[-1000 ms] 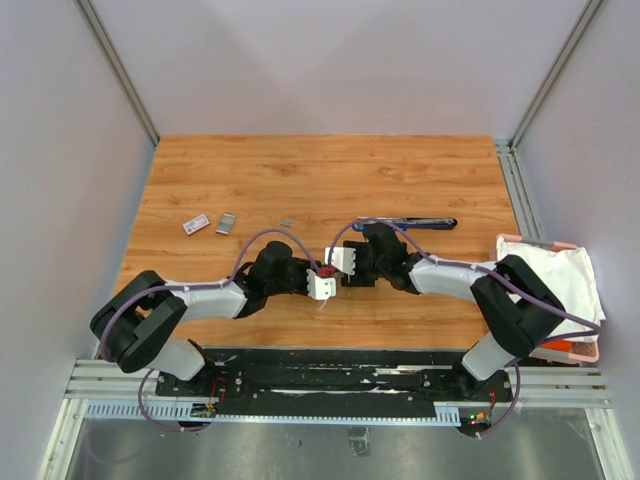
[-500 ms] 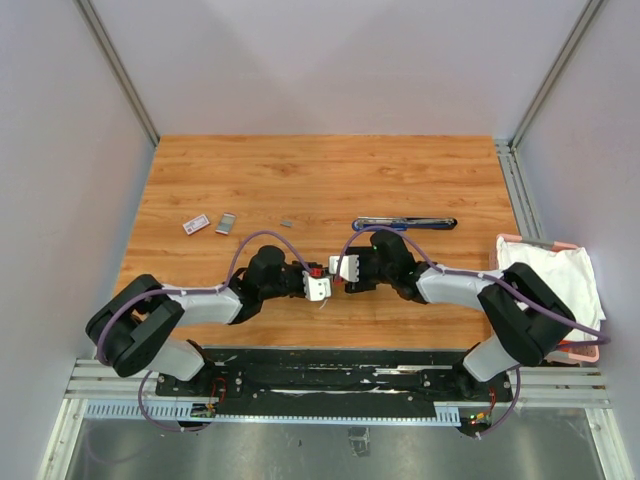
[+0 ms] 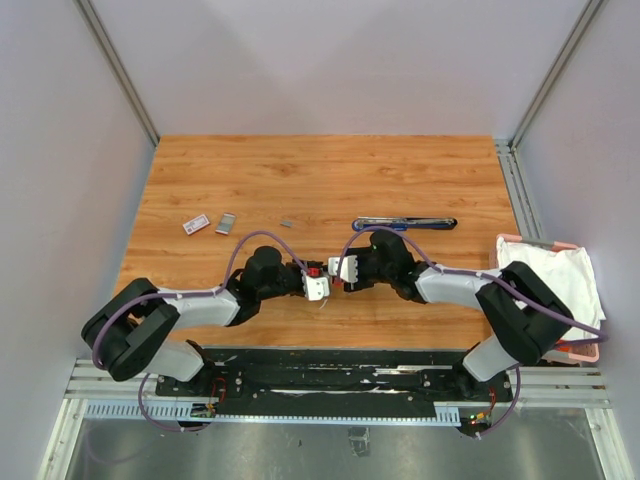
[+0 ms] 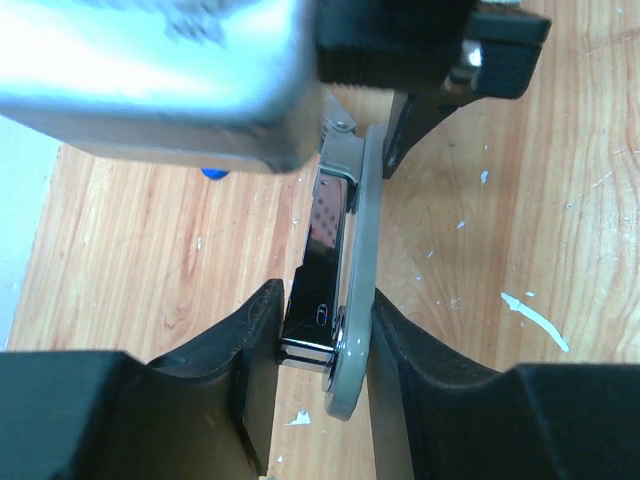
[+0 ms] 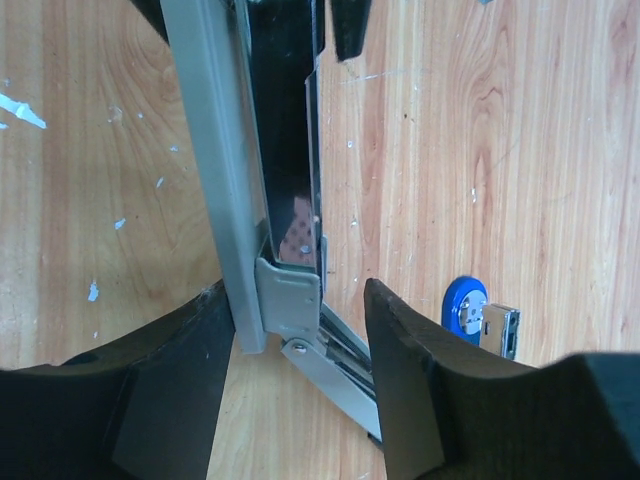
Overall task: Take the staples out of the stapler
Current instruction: Unload the staple at the center of the board.
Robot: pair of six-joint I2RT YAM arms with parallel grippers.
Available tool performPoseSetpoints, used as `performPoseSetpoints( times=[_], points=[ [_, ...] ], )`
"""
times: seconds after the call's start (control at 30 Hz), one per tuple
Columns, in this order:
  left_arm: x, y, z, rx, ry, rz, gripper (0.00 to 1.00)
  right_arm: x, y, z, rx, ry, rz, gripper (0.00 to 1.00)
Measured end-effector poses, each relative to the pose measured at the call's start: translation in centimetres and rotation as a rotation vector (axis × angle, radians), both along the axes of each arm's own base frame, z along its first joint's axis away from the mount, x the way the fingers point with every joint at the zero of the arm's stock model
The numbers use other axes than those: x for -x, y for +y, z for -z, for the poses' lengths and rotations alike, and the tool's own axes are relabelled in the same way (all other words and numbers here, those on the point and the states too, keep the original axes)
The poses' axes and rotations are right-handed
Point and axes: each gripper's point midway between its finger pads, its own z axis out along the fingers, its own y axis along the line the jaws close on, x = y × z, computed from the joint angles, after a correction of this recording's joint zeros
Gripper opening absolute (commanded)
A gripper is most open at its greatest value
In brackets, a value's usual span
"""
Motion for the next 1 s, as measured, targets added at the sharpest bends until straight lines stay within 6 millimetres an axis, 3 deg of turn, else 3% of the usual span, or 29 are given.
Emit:
performPoseSetpoints(
  times=[0.2,0.73,1.0],
  points=[
    [0.1,0.0,-0.3,0.008,-0.012,0.004,0.25,-0.2,-0.4,1.3,0.046,0.003,0.005,0.26],
    [-0.7,1.1,-1.7,0.037,-0.041,-0.027,0.27,-1.1,0.0,0.3,0.045,0.010,0.026,0.01],
    [-1.2,1.6,-3.0,0.075,-0.049,-0.047,0.34,-1.4,0.4,-1.0,0.026,0.047,0.059,0.01]
  ],
)
